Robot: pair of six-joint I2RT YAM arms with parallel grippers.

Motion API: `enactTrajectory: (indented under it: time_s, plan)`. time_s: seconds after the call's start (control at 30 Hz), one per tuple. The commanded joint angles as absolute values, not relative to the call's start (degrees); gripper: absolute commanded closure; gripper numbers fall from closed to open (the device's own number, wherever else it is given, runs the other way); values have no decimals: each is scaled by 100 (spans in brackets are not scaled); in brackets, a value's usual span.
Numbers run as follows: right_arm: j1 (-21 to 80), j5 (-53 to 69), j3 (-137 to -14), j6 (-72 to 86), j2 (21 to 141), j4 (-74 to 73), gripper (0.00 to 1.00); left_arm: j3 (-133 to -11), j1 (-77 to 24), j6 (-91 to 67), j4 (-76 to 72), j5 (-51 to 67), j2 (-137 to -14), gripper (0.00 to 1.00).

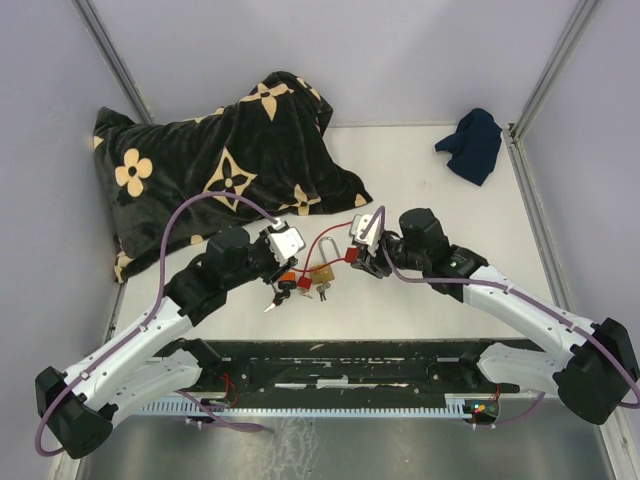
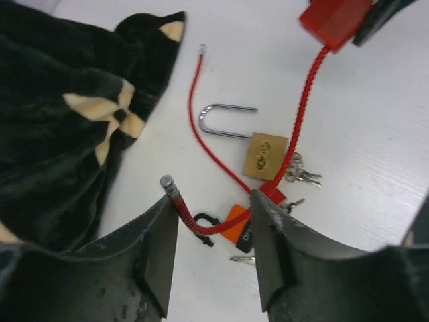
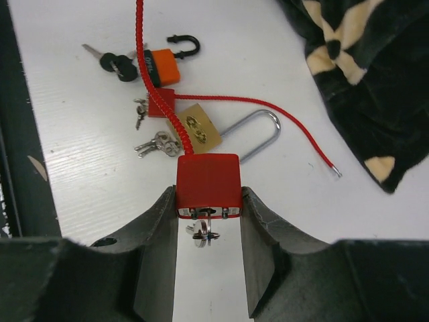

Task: Unlock with the key
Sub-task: Unlock the lock, then place the lock at the center of the board.

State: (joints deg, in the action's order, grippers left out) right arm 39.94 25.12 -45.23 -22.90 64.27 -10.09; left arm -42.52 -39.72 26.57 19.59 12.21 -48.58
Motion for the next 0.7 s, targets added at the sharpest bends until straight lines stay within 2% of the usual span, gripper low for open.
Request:
enactTrajectory:
  time_s: [0.0,0.2,0.33,0.47,0.6,0.67]
  plan:
    - [3935,1164,-4567,-1422,6320,-494,98,-3975,-3995,1501,783,-380,-4662,40]
    - [3730,139,-4221,-513,6234,-237,98,-4016,-3941,709,318,-2352,-4396,27]
    - [3594,-347,-4012,51,6369,-280,98,-4054,-3647,-73,346,-2933,-4089,14]
    - [3554,-754,-3615,853,6564,-86,97,-4156,-3341,-732,668,-3234,-3780,6]
    - [3546,-868,-3355,1698,6889,-34,86,-4368,-3227,-1394,1327,-3572,-3556,3]
    - [3543,-909,-3334,1956,6991,-133,72,-4473,-3226,-1803,1782,-3674,-3498,1]
